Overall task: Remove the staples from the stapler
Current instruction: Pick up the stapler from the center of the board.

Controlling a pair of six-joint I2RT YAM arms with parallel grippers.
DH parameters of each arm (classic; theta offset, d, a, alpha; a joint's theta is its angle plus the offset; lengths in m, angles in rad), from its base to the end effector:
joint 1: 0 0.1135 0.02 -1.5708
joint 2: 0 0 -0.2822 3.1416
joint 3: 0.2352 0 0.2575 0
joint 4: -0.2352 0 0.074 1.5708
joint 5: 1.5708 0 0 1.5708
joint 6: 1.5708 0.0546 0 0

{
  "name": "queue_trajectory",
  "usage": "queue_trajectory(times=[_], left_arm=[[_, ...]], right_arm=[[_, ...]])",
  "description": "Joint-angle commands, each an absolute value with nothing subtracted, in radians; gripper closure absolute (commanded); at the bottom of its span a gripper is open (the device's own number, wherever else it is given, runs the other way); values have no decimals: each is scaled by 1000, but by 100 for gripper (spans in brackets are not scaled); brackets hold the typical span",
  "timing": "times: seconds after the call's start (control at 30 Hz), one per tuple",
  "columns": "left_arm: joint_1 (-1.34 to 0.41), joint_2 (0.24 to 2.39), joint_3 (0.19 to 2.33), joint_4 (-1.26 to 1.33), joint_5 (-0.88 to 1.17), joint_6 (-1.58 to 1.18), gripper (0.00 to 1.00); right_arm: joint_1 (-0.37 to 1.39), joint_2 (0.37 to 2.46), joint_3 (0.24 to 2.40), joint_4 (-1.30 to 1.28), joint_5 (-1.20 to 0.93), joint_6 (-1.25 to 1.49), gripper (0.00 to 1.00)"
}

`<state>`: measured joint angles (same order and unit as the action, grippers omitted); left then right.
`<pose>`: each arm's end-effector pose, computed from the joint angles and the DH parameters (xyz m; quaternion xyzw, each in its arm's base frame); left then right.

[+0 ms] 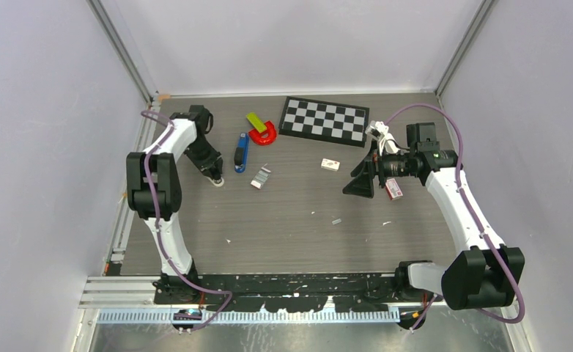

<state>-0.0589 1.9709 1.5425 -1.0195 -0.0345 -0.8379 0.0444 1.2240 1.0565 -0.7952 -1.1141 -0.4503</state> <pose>0.3978 -0.0216 0.1964 -0.3799 0.9228 -0.0111 0.0628 0.2346 0.0595 0.3158 -0.3517 0.7465 0.4429 0.3506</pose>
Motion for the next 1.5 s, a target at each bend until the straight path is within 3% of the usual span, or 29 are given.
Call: queue_trajectory(times=[0.0,0.1,0.3,0.5,0.6,0.7,0.9,1.2,1.47], left_arm=[[-55,1952,1563,-1039,-64,-832,72],[-55,1969,1578,-1057,-75,-818,56],[-54,2011,1591,-1056,-89,-825,51],[-54,2018,1598,-1044,-104,-825,58],[-55,2011,1587,-1031,-95,-827,83],[-54,1980,1561,-1014,-81,-822,93],[-54,1762,1372,-919,-30,-769,100],[-57,1356,1008,-695,199,-744,100],[-120,1031,824,-593,306,-756,100]], right_arm=[[45,1198,1093,-794,-1149,-471,1],[45,1197,1094,-795,-1150,-471,0],[45,1194,1095,-797,-1149,-471,0],[45,1193,1095,-798,-1150,-472,0],[46,1193,1095,-798,-1150,-472,1],[45,1193,1094,-799,-1151,-472,0],[44,1193,1088,-800,-1175,-474,0],[80,1231,1050,-707,-1231,-358,0],[199,1270,968,-473,-1196,-154,0]])
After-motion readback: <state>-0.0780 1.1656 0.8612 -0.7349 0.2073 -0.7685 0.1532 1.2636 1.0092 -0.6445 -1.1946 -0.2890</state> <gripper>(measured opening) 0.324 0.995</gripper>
